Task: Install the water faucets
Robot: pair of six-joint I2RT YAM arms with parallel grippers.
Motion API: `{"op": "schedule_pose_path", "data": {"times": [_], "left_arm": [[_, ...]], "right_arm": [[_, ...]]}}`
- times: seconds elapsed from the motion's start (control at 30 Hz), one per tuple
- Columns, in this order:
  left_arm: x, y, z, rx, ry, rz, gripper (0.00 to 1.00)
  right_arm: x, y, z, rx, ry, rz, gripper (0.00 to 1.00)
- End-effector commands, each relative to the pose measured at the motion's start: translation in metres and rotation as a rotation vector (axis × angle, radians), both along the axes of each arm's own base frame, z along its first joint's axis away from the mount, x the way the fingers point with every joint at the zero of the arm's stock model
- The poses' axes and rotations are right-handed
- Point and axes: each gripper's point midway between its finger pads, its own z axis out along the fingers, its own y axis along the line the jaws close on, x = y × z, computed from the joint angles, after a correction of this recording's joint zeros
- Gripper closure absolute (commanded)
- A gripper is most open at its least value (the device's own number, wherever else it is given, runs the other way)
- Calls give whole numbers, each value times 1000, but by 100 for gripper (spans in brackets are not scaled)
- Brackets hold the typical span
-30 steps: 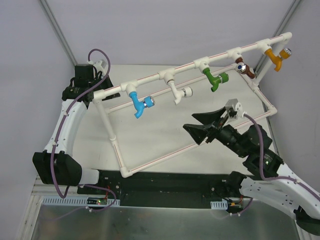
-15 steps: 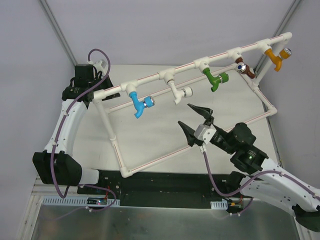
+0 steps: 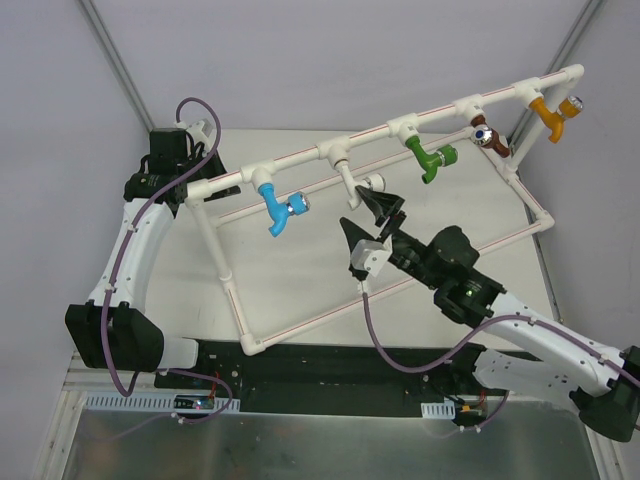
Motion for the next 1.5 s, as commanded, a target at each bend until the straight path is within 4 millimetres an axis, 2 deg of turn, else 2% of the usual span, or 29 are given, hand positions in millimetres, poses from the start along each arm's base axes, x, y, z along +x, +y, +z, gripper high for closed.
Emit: {"op": "schedule_pose_path", "data": {"times": [0.0, 0.1, 0.3, 0.6, 0.83, 0.97, 1.13, 1.33, 1.47], "left_arm": [[-3, -8, -33, 0, 99, -18, 100], [-3, -8, -33, 0, 99, -18, 100], [-3, -8, -32, 0, 96, -18, 100], [-3, -8, -33, -1, 99, -19, 100], [-3, -8, -33, 1, 99, -16, 100], [-3, -8, -34, 1, 100, -16, 100], [-3, -7, -34, 3, 99, -16, 100], [-2, -7, -34, 4, 101, -15, 100], [-3, -8, -35, 0, 103, -18, 100]], "right_arm": [[13, -3, 50, 57, -132, -71, 25], [22, 0, 49, 46, -125, -98, 29], [55, -5, 36, 42, -51, -228, 36], [81, -7, 28, 74, -4, -342, 54], [88, -18, 27, 275, 164, -408, 80], [90, -28, 25, 415, 244, -447, 100], [86, -28, 7, 505, 358, -434, 100], [93, -47, -16, 788, 598, -567, 100], [90, -46, -33, 902, 724, -559, 100]]}}
